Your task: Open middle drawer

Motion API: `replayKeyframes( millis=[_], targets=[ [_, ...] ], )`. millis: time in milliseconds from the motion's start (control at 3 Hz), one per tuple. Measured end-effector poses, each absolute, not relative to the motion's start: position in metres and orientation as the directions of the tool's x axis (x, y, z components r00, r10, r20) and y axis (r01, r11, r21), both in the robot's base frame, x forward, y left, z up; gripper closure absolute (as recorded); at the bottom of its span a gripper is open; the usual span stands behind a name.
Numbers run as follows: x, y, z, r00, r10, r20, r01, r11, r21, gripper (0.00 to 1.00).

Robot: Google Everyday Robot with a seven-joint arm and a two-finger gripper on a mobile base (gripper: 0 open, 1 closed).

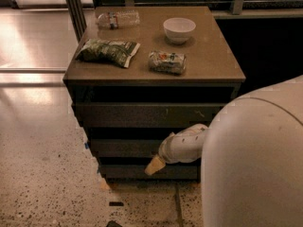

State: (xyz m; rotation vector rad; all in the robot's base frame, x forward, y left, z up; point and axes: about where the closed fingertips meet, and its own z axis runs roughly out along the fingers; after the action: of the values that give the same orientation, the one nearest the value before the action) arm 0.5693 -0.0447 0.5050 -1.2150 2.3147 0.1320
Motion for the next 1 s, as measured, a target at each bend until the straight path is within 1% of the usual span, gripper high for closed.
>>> replayKeyframes(
  millis=[333,667,1000],
  targets=[
    [0.578,-0.056,0.489,-0.494,-0.729,-0.473,-0.772,0.618,-0.147,0.0],
    [0.597,-0.076,0.468,-0.506,-0.671,-0.542,-0.729,0.668,-0.146,0.0],
    [0.597,-0.076,0.468,-0.506,-0.671,-0.542,-0.729,0.668,-0.146,0.0]
  ],
)
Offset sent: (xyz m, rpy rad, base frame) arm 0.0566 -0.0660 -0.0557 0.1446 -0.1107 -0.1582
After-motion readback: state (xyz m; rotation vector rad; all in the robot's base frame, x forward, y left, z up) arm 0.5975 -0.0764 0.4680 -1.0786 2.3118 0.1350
